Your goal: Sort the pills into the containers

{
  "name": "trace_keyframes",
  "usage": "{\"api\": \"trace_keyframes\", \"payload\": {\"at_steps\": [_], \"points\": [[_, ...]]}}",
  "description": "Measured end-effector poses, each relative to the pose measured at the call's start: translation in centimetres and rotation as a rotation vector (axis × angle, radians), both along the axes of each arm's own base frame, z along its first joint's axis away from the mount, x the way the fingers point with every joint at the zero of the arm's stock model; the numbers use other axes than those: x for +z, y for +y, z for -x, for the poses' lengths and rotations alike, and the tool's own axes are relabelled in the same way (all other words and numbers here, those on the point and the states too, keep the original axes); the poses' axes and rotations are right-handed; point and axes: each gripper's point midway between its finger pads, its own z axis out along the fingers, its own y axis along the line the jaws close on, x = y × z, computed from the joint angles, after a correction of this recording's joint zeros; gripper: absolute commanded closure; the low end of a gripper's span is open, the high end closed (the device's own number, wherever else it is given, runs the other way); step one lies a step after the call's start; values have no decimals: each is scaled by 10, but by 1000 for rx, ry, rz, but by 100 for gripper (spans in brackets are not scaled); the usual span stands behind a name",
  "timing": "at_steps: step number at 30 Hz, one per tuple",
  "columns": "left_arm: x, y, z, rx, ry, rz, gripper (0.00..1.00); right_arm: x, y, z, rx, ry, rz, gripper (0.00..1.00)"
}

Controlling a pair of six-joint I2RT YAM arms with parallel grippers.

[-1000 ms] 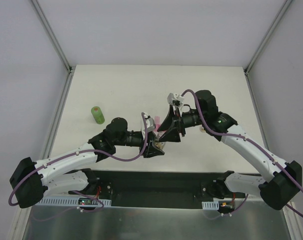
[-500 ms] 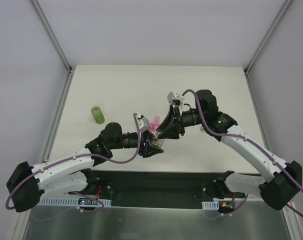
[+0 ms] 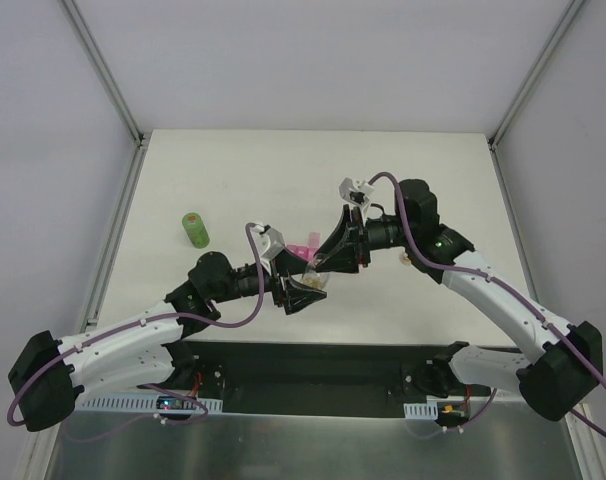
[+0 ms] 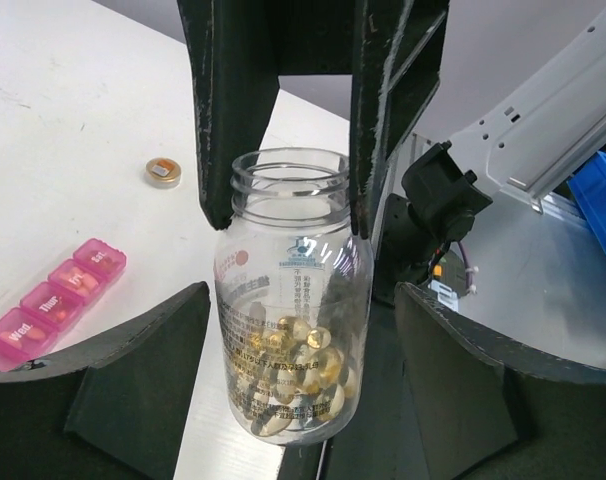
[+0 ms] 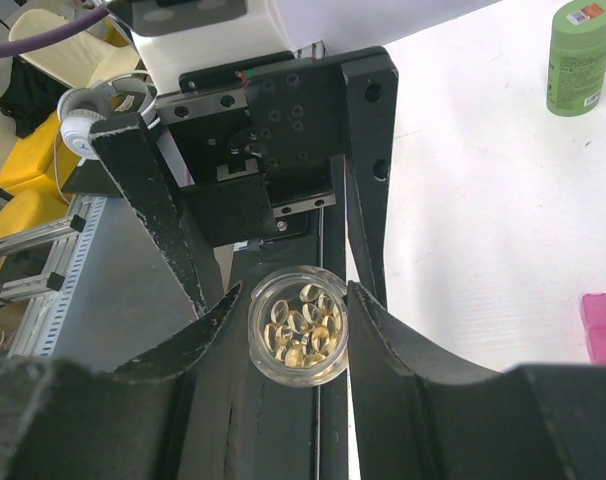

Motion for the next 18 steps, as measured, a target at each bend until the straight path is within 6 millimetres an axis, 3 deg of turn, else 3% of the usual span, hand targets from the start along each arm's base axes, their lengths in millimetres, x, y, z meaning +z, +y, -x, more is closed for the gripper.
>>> {"api": "trace_keyframes", "payload": {"at_steps": [18], "points": [[1, -5, -9, 34, 23, 55, 32, 9, 2, -11, -53, 93, -82, 88]]}}
